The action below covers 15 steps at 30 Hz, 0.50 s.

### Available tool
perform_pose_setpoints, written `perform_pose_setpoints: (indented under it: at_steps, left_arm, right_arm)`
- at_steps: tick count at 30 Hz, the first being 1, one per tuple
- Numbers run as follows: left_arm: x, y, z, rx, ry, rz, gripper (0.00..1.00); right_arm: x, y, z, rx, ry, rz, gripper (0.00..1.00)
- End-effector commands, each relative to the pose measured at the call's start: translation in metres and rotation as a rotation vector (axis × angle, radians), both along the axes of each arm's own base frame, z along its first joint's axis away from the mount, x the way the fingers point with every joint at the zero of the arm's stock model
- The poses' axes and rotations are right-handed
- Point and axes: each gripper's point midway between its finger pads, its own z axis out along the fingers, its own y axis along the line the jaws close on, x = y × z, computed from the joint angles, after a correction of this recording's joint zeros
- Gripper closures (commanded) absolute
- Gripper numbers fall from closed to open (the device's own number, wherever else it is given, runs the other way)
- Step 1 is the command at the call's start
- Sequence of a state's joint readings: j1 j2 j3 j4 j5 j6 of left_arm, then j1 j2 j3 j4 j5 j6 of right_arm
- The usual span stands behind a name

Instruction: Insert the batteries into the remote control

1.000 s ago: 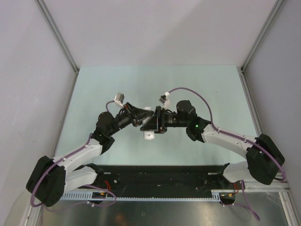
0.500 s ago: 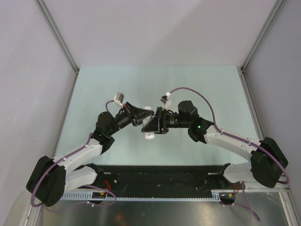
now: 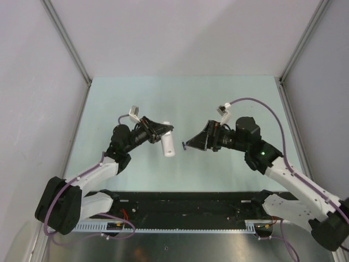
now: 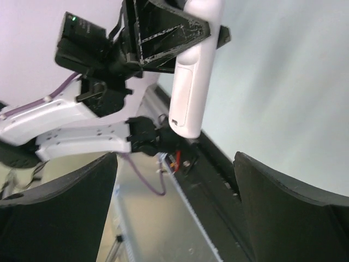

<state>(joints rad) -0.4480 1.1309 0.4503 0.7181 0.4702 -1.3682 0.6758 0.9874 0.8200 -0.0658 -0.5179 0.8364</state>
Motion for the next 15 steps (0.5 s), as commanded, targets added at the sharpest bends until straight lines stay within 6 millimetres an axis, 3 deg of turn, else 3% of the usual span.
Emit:
perform_pose_setpoints:
  at_steps: [1, 2, 3, 4, 5, 6, 7, 8, 9, 11, 12, 15]
  left_arm:
    - [0.023, 0.01, -0.02, 0.235, -0.038, 0.044, 1.0]
    - [0.041, 0.014, -0.007, 0.294, -0.073, 0.114, 1.0]
    - [0.039, 0.02, -0.037, 0.463, -0.017, 0.111, 1.0]
    - [0.044, 0.024, -0.037, 0.531, -0.016, 0.126, 1.0]
    - [0.056, 0.022, -0.015, 0.558, -0.076, 0.153, 1.0]
    - [0.058, 0.032, -0.037, 0.683, -0.023, 0.167, 1.0]
    - [0.068, 0.035, -0.027, 0.721, -0.033, 0.203, 1.0]
    - [0.072, 0.038, -0.029, 0.761, -0.029, 0.215, 1.0]
    - [0.075, 0.047, -0.05, 0.871, 0.014, 0.226, 1.0]
    - [0.086, 0.054, -0.049, 0.953, 0.017, 0.262, 1.0]
    - [0.089, 0.065, -0.07, 1.068, 0.06, 0.278, 1.0]
    - [0.093, 0.075, -0.085, 1.246, 0.088, 0.283, 1.0]
  right_arm:
    - [0.016, -0.041, -0.018, -0.186, -0.083, -0.186, 0.07]
    - [0.02, -0.052, -0.022, -0.23, -0.087, -0.246, 0.07]
    - [0.022, -0.058, -0.025, -0.255, -0.091, -0.272, 0.07]
    - [0.025, -0.062, -0.027, -0.282, -0.092, -0.296, 0.07]
    - [0.024, -0.068, -0.034, -0.327, -0.088, -0.308, 0.08]
    - [0.03, -0.075, -0.034, -0.356, -0.102, -0.352, 0.08]
    - [0.03, -0.08, -0.04, -0.388, -0.095, -0.367, 0.08]
    - [0.032, -0.085, -0.041, -0.411, -0.112, -0.389, 0.09]
    - [0.032, -0.087, -0.041, -0.419, -0.118, -0.395, 0.08]
    - [0.032, -0.094, -0.046, -0.46, -0.126, -0.418, 0.09]
    - [0.031, -0.096, -0.046, -0.468, -0.132, -0.42, 0.09]
    - [0.028, -0.101, -0.048, -0.504, -0.15, -0.425, 0.09]
